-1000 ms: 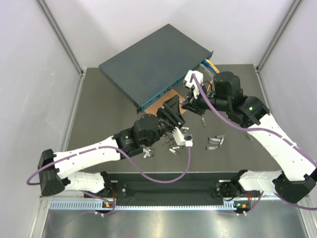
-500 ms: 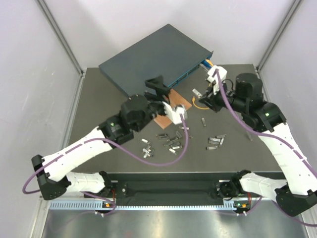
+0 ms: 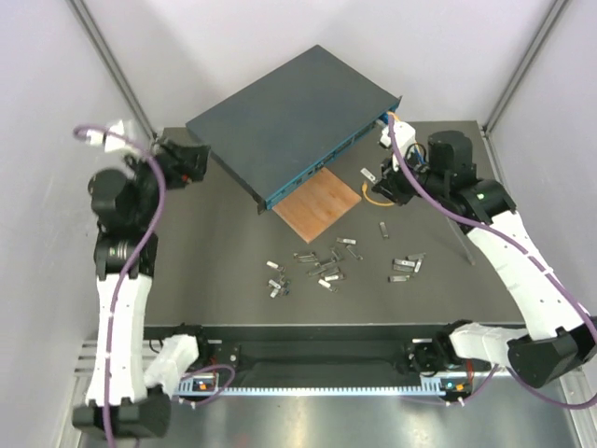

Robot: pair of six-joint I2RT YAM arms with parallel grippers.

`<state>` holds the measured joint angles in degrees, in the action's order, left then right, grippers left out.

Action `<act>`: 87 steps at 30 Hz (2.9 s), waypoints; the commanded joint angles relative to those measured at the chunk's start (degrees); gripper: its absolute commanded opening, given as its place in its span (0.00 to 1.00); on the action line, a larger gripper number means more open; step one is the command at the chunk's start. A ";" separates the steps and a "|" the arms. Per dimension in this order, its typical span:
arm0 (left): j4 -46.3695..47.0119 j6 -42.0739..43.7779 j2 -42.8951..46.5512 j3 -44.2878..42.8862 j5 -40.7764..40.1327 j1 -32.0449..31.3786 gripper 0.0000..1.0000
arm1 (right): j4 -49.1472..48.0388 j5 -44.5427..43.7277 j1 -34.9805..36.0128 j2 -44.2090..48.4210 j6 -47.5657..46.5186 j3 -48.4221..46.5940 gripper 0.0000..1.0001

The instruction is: Insert the plug into the switch port

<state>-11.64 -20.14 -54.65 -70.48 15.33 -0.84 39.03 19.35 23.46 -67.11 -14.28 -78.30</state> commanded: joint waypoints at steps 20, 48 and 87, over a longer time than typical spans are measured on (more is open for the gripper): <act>44.85 -55.97 -7.13 25.65 22.37 13.24 0.92 | -5.10 -10.65 8.79 -11.02 -2.86 -6.60 0.00; 40.73 -51.84 -11.62 24.95 20.97 5.06 0.17 | -0.45 -11.80 12.84 -17.18 3.38 -16.71 0.00; 38.88 -49.82 -11.71 23.63 20.18 4.45 0.00 | 6.42 -12.94 13.36 -22.36 7.34 -22.33 0.00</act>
<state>25.67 -73.95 -66.89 -44.82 32.45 6.26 47.11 6.94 35.53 -89.08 -7.64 -99.37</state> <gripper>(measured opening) 0.554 0.097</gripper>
